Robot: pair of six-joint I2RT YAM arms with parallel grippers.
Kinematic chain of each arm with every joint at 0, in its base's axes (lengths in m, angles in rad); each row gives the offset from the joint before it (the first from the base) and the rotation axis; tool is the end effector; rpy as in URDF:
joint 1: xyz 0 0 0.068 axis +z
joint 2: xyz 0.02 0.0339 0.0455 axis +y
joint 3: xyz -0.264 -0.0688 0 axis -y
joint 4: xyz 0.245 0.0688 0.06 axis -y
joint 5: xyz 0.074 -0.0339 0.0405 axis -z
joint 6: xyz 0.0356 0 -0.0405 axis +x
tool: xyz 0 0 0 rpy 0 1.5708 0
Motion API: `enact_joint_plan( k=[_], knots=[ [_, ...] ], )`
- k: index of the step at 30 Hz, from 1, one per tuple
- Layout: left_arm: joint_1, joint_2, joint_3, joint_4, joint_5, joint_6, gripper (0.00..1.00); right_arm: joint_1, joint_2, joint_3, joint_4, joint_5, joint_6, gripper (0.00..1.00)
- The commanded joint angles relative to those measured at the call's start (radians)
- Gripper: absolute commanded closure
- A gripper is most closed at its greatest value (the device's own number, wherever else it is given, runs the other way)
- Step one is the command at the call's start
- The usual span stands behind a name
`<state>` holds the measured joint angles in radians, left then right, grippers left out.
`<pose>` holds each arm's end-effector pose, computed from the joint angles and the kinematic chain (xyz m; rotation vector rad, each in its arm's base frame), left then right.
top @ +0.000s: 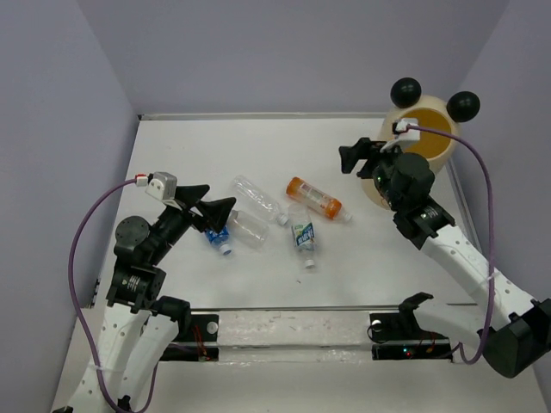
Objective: Put the plastic bottles in the bin
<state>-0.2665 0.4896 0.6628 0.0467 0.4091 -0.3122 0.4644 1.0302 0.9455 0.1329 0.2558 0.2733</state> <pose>0.1141 -0.0458 0.3622 0.3224 1.3735 -0.7580 0.2201 0.1002 0.3841 0.0593 1.5360 0.3936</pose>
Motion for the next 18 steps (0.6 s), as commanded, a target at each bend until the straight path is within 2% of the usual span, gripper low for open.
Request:
enact_joint_plan(
  k=[1,5,8,12,18],
  knots=[
    [0.010,0.014,0.038,0.018,0.002,0.002,0.01,0.066,0.059,0.026,-0.355,-0.234,0.089,0.13],
    [0.019,0.012,0.037,0.018,0.005,0.001,0.01,0.085,0.189,0.112,-0.481,-0.245,-0.011,0.14],
    [0.019,0.015,0.037,0.016,0.007,0.001,0.01,0.085,0.319,0.182,-0.509,-0.247,-0.133,0.14],
    [0.019,0.023,0.037,0.016,0.010,0.001,0.01,0.085,0.540,0.372,-0.621,-0.271,-0.332,0.14],
    [0.016,0.015,0.038,0.013,0.014,0.007,0.01,0.085,0.836,0.679,-0.759,-0.345,-0.457,0.11]
  ],
)
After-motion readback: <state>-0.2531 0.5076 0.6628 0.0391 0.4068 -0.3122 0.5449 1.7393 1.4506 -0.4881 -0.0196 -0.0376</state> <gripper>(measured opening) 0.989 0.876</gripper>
